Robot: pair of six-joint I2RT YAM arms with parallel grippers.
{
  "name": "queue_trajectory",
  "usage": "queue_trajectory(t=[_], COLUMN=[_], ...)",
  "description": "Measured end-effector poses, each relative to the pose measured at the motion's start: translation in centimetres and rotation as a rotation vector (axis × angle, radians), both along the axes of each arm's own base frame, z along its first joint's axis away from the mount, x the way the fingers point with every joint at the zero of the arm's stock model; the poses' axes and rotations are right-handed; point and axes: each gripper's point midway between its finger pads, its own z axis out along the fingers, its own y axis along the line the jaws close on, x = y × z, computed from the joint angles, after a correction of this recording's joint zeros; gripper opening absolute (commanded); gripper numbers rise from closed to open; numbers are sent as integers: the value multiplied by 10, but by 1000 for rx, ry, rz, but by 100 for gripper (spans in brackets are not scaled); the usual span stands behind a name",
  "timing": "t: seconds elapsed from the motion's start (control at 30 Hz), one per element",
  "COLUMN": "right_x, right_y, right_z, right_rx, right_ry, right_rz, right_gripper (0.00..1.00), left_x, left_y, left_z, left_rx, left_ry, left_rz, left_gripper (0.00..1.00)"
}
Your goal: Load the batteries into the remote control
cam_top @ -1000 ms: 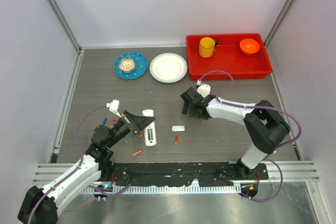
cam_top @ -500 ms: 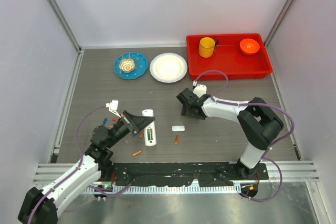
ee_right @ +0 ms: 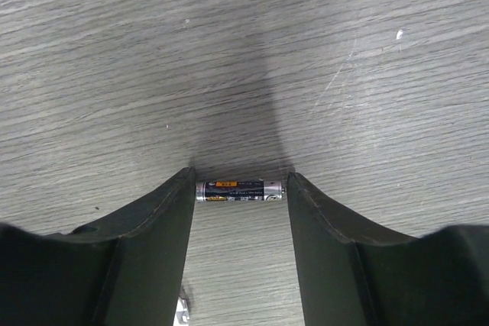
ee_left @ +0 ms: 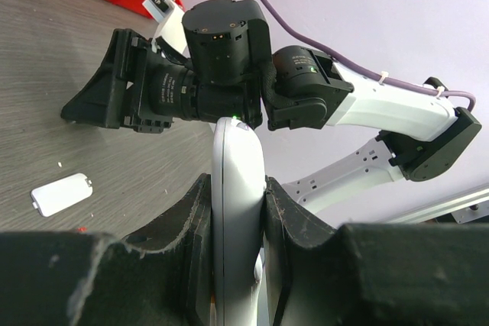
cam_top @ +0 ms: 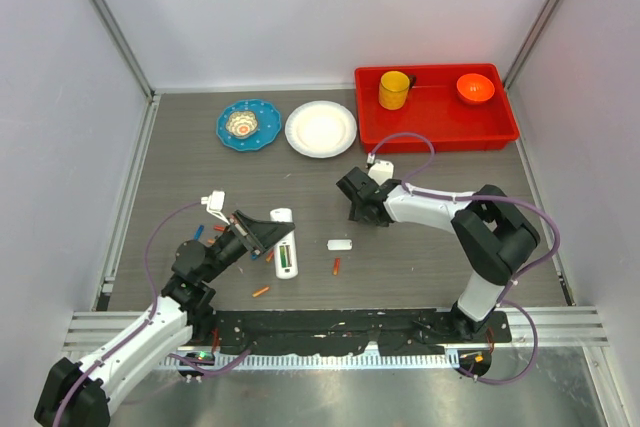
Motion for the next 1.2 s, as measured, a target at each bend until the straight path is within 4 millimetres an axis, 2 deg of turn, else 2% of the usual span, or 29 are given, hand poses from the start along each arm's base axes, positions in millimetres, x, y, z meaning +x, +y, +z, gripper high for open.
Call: queue_trajectory(t=[0.13, 0.3, 0.33, 0.37, 0.43, 0.47, 0.5, 0.53, 0.63, 0.8, 0.83, 0.9, 0.97, 1.03, 1.2], right_x=[0, 1, 0, 1, 0, -1, -3, -4, 2, 28, 31, 32, 30, 23, -3], right_y=[0, 0, 1, 1, 1, 1, 2, 5, 10, 23, 26, 28, 26, 22, 17], right_z=[0, -1, -1, 0, 1, 1, 3, 6, 27, 88, 96, 102, 94, 76, 38], right_rx=[-4, -5, -6, -6, -9, -13, -13, -13, -64, -192, -232, -317, -413, -468, -432], right_ry=[1, -3, -3, -6, -8, -6, 3, 7, -29, -240, -275, -302, -275, -197, -37], right_rz=[12, 21, 24, 28, 48, 73, 107, 153, 329, 711, 805, 971, 1144, 1309, 1574], right_gripper=[51, 38, 32, 17, 14, 5, 1, 1, 1, 1, 1, 1, 1, 1, 1], left_x=[0, 0, 0, 0, 0, 0, 0, 0, 0, -3, -3, -4, -5, -6, -9], left_y=[0, 0, 0, 0, 0, 0, 0, 0, 0, 0, 0, 0, 0, 0, 1], left_z=[0, 0, 0, 0, 0, 0, 0, 0, 0, 3, 3, 4, 5, 6, 14], left_rx=[0, -1, -1, 0, -1, -1, -1, -1, -2, -7, -7, -9, -11, -13, -29], left_ry=[0, 0, 0, 1, 1, 1, 1, 2, 1, -10, -11, -15, -18, -22, -49], left_rz=[0, 0, 0, 0, 0, 0, 0, 0, -1, -9, -11, -15, -17, -20, -23], left_gripper=[0, 0, 1, 0, 0, 0, 0, 0, 0, 0, 0, 1, 0, 0, 1])
